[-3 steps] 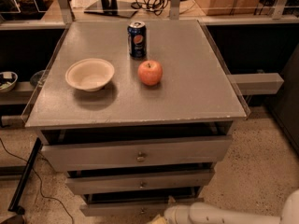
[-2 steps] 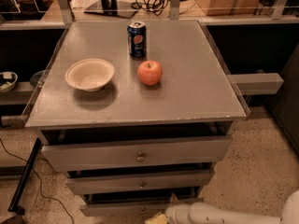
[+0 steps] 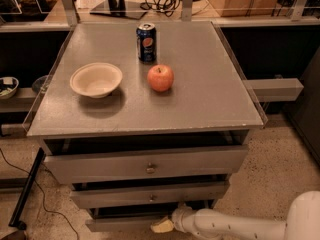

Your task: Open bottom drawer

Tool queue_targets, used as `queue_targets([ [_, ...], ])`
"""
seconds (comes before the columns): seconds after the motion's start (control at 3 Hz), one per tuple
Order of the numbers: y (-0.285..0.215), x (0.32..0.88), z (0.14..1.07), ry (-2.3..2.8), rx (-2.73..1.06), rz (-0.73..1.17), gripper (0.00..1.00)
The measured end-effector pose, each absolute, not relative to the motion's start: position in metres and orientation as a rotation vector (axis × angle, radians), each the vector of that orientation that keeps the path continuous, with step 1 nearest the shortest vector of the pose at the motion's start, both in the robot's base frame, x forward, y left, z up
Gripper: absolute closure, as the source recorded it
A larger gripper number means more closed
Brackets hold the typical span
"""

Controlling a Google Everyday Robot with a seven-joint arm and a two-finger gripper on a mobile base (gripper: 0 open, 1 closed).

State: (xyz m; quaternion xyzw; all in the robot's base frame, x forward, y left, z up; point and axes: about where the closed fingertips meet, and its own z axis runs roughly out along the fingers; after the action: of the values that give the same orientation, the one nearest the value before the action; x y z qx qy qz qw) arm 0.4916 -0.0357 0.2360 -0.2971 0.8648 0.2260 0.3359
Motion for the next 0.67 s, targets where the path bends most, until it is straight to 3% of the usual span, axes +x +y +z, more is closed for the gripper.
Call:
queue_targets([
  [0.67, -0.0333, 0.4881, 0.2299, 2.264, -0.812, 0.564, 0.0],
])
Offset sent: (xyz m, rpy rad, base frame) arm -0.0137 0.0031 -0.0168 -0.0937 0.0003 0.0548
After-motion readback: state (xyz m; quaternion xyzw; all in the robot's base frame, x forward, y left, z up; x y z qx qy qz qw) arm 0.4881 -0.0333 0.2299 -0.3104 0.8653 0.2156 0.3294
